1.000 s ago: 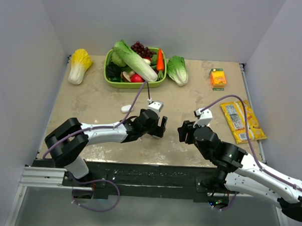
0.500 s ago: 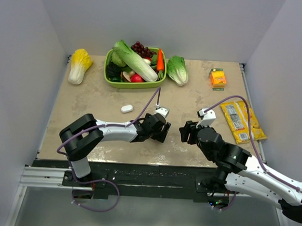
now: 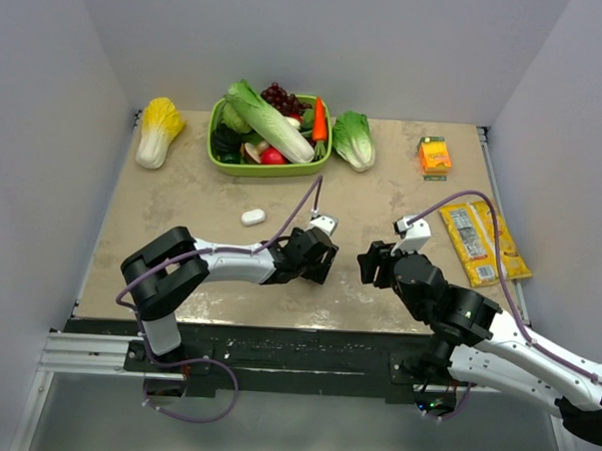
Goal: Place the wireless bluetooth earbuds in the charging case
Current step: Pick up the charging case at the center of the board.
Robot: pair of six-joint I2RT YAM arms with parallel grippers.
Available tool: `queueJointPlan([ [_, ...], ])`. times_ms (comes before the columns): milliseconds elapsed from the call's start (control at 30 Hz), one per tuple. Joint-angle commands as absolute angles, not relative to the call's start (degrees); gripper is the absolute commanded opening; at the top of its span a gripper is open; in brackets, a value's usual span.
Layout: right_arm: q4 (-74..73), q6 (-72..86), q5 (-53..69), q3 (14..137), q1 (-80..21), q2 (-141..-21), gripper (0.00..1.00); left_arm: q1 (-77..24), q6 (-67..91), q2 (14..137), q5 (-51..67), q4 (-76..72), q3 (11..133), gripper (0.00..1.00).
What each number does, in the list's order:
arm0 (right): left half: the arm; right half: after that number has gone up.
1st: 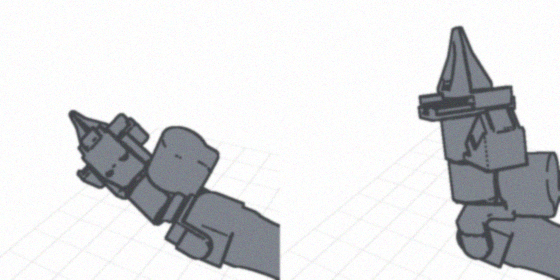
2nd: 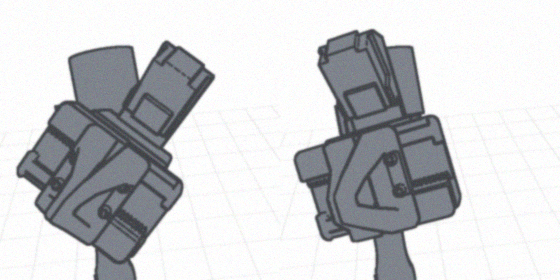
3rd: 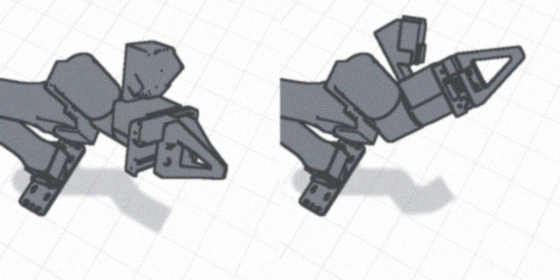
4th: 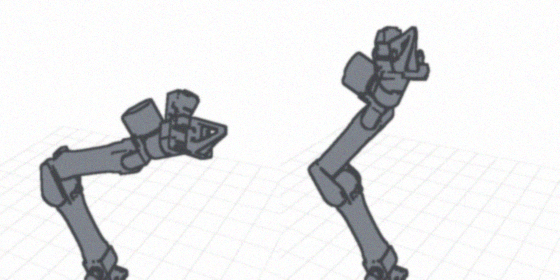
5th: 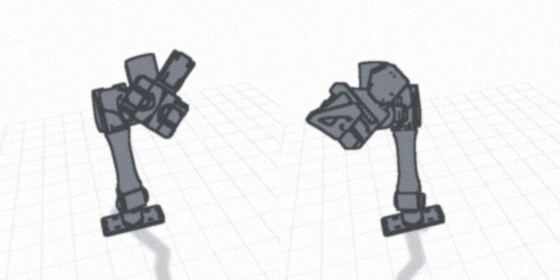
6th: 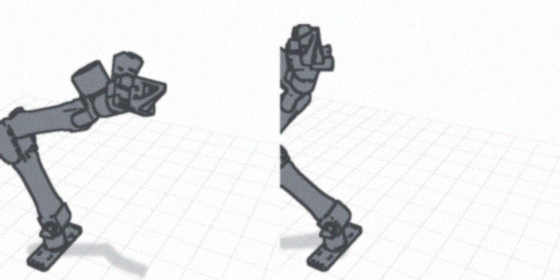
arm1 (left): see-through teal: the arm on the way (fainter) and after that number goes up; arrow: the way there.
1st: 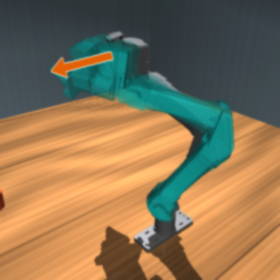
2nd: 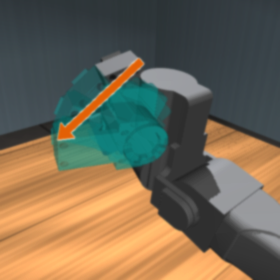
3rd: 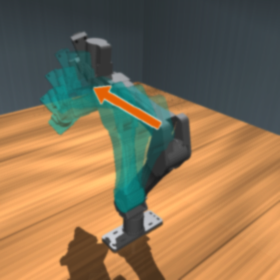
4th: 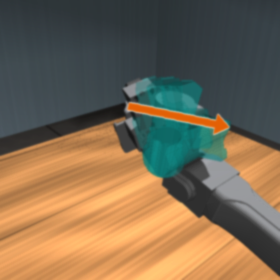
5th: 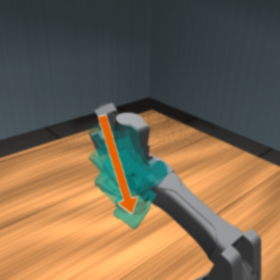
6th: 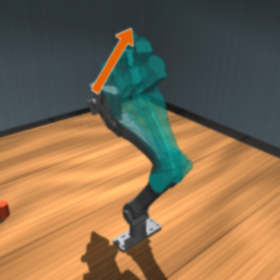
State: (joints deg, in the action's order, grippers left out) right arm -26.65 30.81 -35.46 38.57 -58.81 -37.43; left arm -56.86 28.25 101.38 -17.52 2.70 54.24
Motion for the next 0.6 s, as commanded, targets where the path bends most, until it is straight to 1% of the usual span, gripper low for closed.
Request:
queueJointPlan([
  [0, -27.2, 30.7, -37.1, 40.3, -58.9, -37.1, 0.59, -57.5, 27.2, 102.8, -18.4, 4.2, 55.6, 0.74],
  [267, -27.2, 30.9, -37.4, 40.2, -58.9, -37.2, 0.6, -58.5, 26.3, 103.9, -20.0, 5.9, 56.1, 0.77],
  [367, -27.3, 30.9, -37.4, 40.1, -58.9, -37.1, 0.6, -59.0, 26.3, 104.0, -20.5, 6.3, 56.2, 0.74],
  [433, -27.3, 30.9, -37.4, 40.1, -59.0, -37.1, 0.6, -59.3, 26.3, 104.0, -21.0, 6.9, 56.1, 0.71],
  [567, -27.4, 31.0, -37.5, 40.1, -58.9, -37.1, 0.6, -59.7, 27.1, 103.8, -22.0, 8.0, 55.8, 0.71],
])
